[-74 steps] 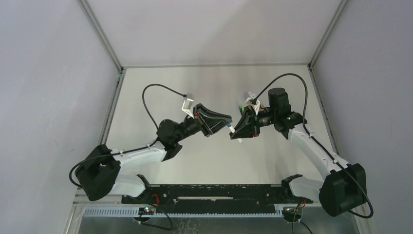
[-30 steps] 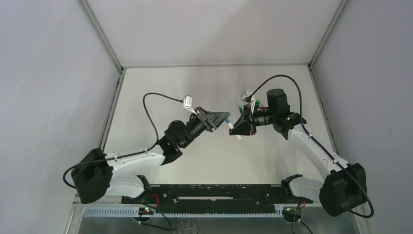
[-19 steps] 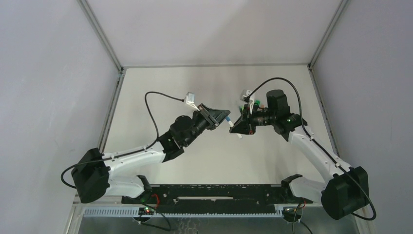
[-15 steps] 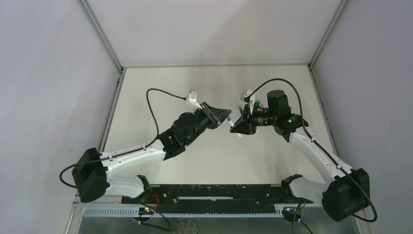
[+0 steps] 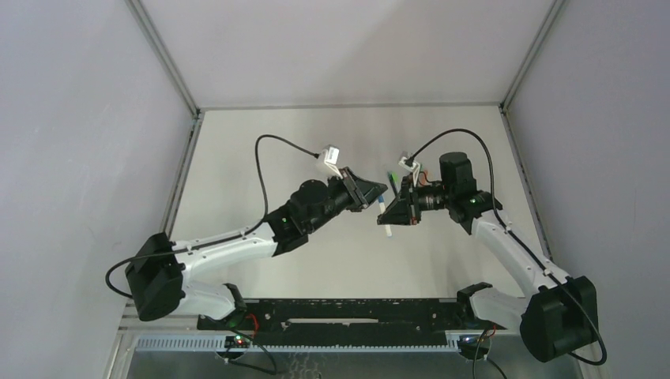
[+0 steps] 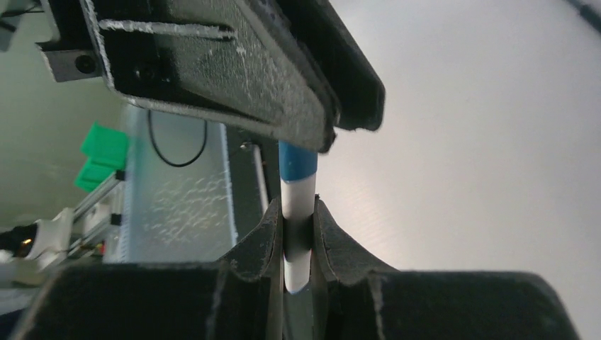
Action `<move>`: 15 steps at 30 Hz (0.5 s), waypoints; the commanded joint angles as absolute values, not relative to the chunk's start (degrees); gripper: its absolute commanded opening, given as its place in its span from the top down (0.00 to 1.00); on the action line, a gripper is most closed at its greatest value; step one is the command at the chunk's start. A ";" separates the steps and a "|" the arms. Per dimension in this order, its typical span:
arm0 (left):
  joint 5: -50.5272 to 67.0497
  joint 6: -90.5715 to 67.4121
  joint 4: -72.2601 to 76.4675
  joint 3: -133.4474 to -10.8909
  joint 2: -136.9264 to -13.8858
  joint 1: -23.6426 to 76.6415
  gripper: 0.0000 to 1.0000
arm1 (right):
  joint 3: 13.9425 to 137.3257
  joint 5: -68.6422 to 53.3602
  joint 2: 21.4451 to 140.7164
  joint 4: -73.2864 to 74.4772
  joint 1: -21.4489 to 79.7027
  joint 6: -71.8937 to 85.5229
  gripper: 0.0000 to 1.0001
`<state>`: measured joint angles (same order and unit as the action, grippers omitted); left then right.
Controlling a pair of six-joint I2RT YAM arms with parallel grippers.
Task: Insert the pens into the pen caps
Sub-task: Press the pen cap onto the pen.
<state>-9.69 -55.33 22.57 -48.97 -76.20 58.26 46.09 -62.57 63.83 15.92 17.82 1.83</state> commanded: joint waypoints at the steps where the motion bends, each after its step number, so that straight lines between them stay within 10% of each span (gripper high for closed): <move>1: 17.35 -51.09 14.05 -46.69 -79.93 63.45 1.00 | 48.34 -65.36 62.19 -4.46 16.37 7.82 1.00; 15: 12.34 -46.98 -13.06 -52.66 -80.77 60.05 1.00 | 53.74 -40.83 60.47 12.77 21.01 -10.52 1.00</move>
